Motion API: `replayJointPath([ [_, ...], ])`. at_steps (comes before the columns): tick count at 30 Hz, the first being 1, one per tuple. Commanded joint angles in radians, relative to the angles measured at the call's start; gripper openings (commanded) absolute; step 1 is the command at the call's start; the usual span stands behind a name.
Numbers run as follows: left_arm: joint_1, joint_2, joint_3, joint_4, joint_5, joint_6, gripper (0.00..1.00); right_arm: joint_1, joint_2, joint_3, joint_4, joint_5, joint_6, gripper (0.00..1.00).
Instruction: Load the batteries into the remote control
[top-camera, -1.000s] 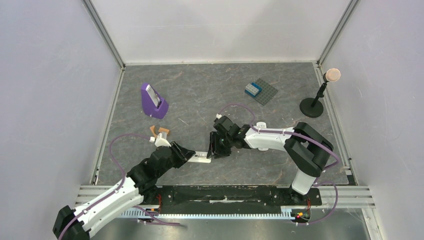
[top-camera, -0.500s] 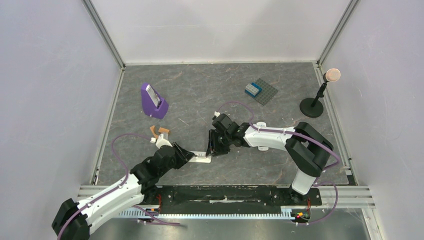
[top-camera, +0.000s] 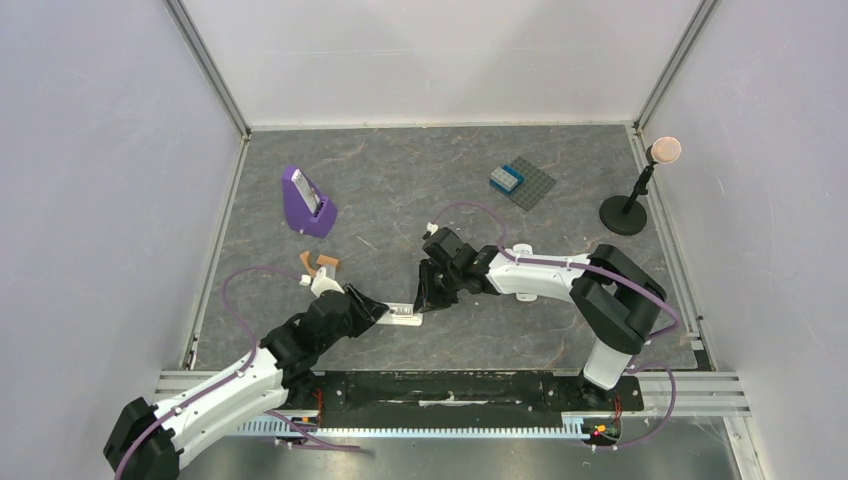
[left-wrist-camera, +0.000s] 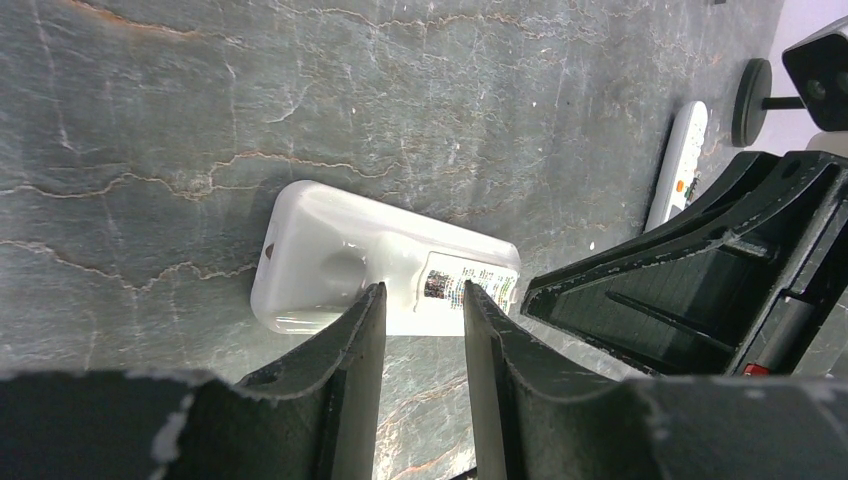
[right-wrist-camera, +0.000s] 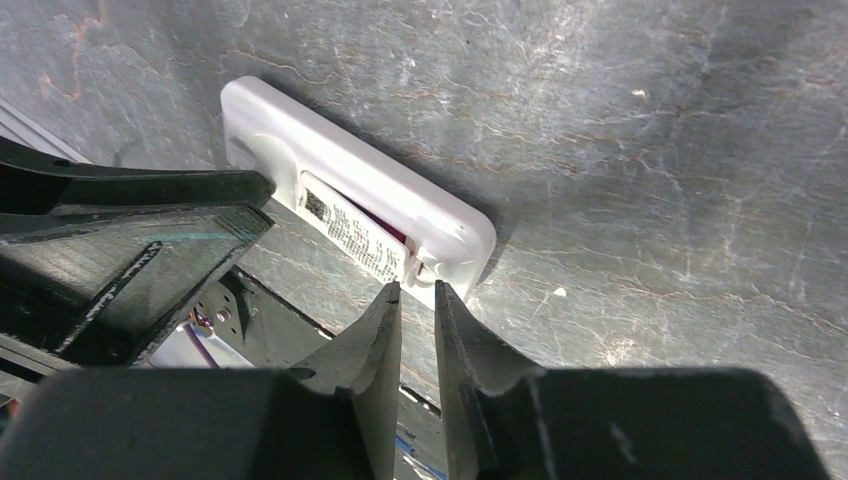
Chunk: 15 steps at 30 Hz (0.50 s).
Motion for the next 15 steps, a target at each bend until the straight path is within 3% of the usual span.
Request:
replayJointPath([
  [1, -0.001, -0.003, 0.043, 0.031, -0.045, 0.020, 0.40, 0.008, 0.000, 0.047, 0.045, 0.012, 0.017, 0.20],
  [15, 0.001, 0.007, 0.048, 0.056, -0.067, 0.030, 0.41, 0.012, 0.018, 0.039, 0.065, -0.004, 0.033, 0.19],
])
